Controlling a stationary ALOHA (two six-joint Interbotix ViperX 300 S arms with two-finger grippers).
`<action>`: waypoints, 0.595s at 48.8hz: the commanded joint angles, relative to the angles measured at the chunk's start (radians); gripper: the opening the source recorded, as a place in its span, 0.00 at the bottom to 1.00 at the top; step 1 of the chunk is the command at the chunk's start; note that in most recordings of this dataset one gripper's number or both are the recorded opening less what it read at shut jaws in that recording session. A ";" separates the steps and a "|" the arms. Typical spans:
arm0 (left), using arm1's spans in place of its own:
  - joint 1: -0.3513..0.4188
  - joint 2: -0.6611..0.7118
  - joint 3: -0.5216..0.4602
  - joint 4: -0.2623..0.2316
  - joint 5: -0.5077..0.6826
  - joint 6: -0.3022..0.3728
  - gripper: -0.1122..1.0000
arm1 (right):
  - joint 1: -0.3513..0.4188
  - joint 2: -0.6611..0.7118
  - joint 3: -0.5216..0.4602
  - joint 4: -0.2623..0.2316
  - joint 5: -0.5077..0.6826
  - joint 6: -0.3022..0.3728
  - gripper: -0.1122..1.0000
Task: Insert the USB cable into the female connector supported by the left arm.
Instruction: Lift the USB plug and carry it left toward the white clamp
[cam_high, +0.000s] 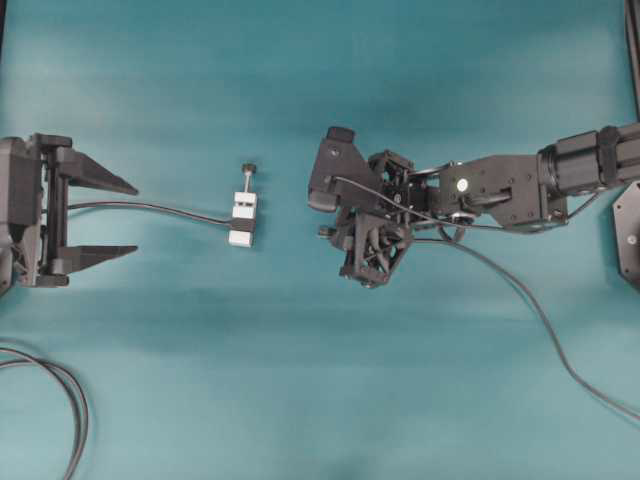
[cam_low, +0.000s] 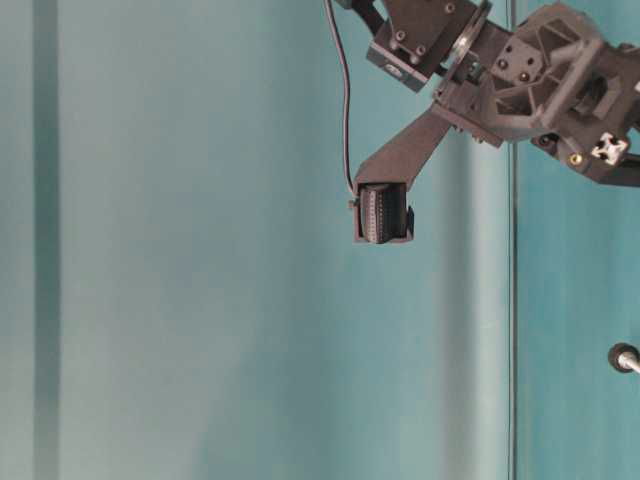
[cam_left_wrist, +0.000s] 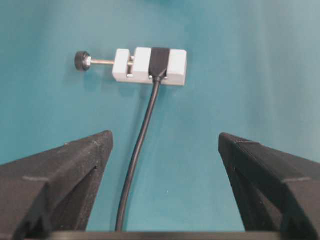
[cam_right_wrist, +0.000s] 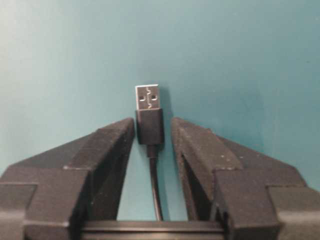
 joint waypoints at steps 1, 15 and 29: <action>0.002 0.003 -0.008 0.003 -0.005 0.011 0.94 | 0.011 -0.008 -0.018 0.000 -0.002 0.002 0.47; 0.011 0.008 -0.002 0.003 -0.006 0.023 0.94 | 0.046 -0.006 -0.008 0.000 0.054 0.002 0.30; 0.052 0.015 0.008 0.003 -0.035 0.069 0.94 | 0.054 -0.011 0.000 -0.003 0.055 -0.005 0.30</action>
